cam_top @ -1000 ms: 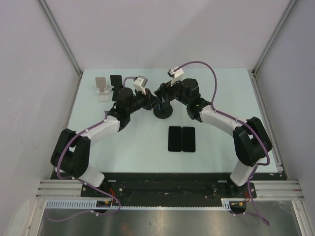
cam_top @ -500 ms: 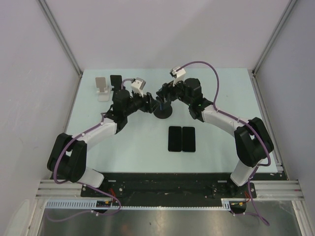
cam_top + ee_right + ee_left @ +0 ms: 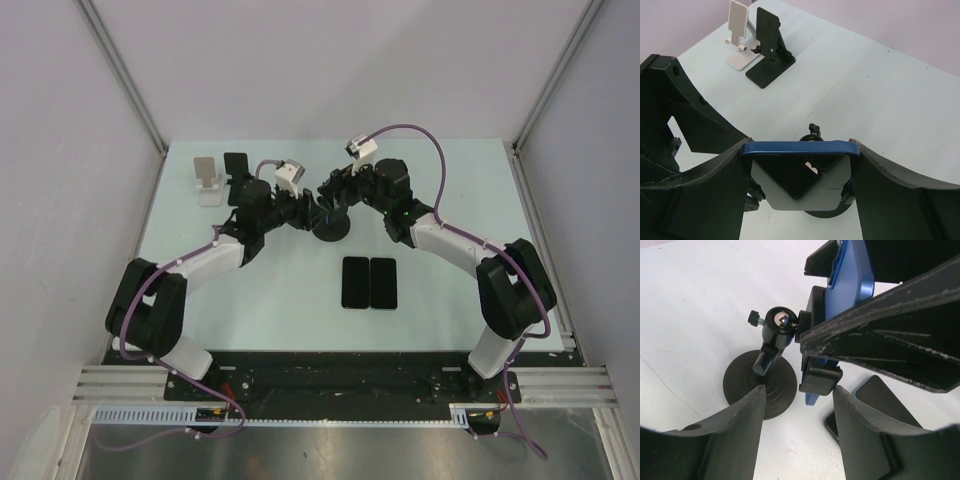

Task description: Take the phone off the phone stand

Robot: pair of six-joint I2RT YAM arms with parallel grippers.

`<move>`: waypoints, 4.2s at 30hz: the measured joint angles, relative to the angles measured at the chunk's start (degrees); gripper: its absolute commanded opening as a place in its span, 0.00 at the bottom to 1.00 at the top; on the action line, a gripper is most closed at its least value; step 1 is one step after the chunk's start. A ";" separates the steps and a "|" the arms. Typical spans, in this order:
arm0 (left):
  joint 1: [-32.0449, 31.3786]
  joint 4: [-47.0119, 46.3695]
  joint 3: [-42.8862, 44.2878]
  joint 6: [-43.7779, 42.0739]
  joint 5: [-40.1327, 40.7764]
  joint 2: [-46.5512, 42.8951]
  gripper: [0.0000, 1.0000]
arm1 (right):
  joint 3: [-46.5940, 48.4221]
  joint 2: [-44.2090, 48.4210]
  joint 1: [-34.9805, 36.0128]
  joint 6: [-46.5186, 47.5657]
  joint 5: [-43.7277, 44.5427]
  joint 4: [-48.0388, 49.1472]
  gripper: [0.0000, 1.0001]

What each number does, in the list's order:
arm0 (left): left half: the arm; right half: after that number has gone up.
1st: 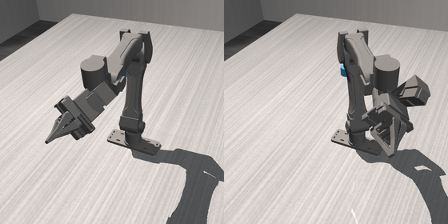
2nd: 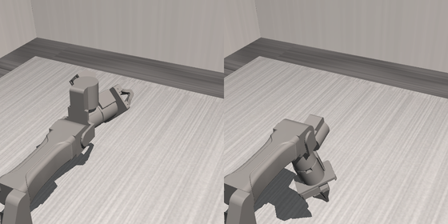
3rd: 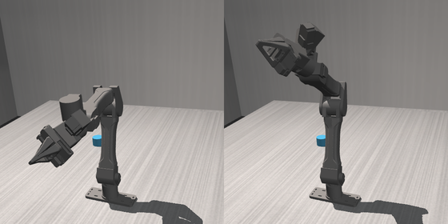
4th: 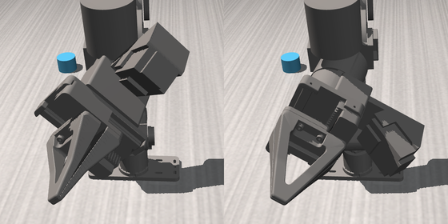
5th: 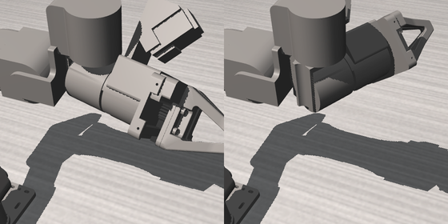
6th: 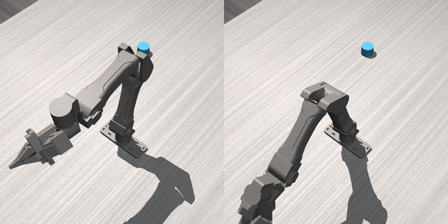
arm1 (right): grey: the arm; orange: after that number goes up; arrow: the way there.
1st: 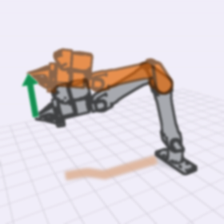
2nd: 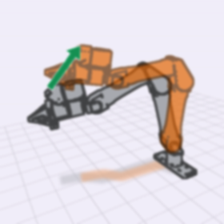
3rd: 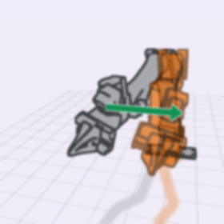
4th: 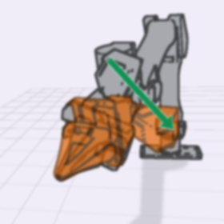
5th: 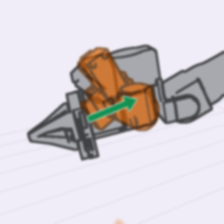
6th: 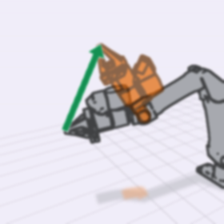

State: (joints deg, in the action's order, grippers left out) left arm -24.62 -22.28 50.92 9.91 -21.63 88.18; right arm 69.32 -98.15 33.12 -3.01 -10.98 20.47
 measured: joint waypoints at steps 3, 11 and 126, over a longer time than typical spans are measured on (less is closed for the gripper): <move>-0.28 0.37 1.18 0.00 -0.17 0.79 0.60 | 0.00 0.00 0.00 0.00 0.00 0.00 0.00; -0.96 0.59 2.75 0.02 -1.25 1.20 0.26 | 0.00 0.00 -0.02 -0.04 0.00 0.00 0.00; 1.16 3.69 -1.22 -0.02 -4.17 -8.13 0.76 | -0.39 3.98 -6.03 3.98 -13.86 -10.12 0.00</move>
State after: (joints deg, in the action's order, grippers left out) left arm -23.46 -18.59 49.69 9.89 -25.80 80.05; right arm 68.93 -94.17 27.09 0.97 -24.84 10.35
